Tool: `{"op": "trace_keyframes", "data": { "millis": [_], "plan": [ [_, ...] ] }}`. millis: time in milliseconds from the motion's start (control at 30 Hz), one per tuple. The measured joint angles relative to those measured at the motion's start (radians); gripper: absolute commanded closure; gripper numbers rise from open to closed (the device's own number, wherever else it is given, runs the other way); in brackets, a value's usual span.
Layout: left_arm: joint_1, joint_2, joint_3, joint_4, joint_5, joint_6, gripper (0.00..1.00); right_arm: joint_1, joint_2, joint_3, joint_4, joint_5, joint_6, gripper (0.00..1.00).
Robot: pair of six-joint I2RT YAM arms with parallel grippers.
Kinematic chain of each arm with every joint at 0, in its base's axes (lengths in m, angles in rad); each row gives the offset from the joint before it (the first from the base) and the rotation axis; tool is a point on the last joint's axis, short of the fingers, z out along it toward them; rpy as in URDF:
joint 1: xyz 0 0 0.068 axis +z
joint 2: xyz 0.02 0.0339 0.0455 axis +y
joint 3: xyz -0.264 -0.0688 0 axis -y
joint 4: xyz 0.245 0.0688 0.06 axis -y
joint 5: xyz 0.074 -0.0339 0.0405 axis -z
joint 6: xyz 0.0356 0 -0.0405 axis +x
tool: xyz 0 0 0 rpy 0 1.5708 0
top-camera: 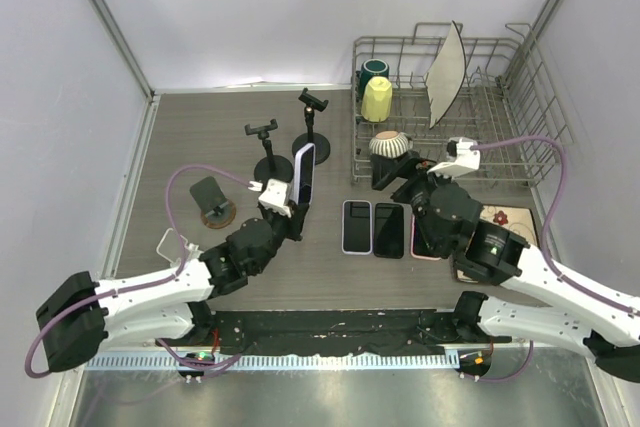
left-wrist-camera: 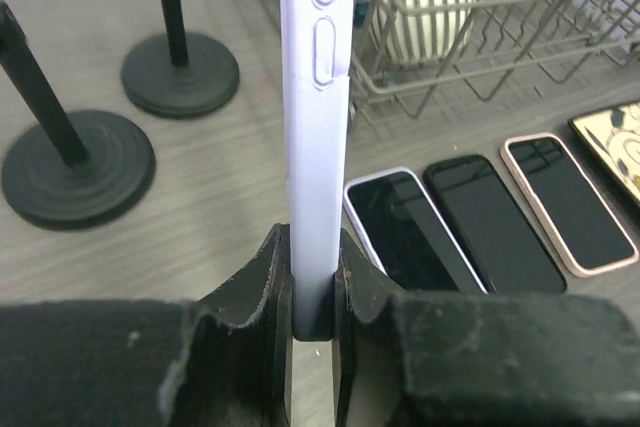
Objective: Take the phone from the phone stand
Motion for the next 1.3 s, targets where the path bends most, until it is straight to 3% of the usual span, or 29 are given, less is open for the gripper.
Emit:
{"op": "trace_keyframes", "data": {
  "millis": [400,667,967,1067,1167,1267,1300],
  "plan": [
    [0.256,-0.007,-0.004,-0.301,0.438,-0.366,1.00,0.000,-0.266,-0.105,0.000,0.128,-0.311,0.16],
    [0.316,0.155,-0.002,-0.280,0.621,-0.562,1.00,0.000,-0.452,-0.145,-0.017,0.243,-0.448,0.17],
    [0.318,0.385,0.050,-0.206,0.706,-0.665,0.99,-0.001,-0.536,-0.196,-0.014,0.303,-0.533,0.19],
    [0.318,0.439,0.072,-0.161,0.723,-0.697,0.93,-0.001,-0.531,-0.199,-0.013,0.306,-0.546,0.19],
    [0.318,0.486,0.077,-0.107,0.744,-0.730,0.80,-0.001,-0.527,-0.200,-0.012,0.307,-0.558,0.20],
    [0.319,0.517,0.077,-0.067,0.769,-0.760,0.64,-0.001,-0.522,-0.200,-0.002,0.307,-0.568,0.20],
    [0.319,0.520,0.077,-0.060,0.777,-0.769,0.54,-0.001,-0.518,-0.201,0.001,0.307,-0.573,0.21]
  ]
}}
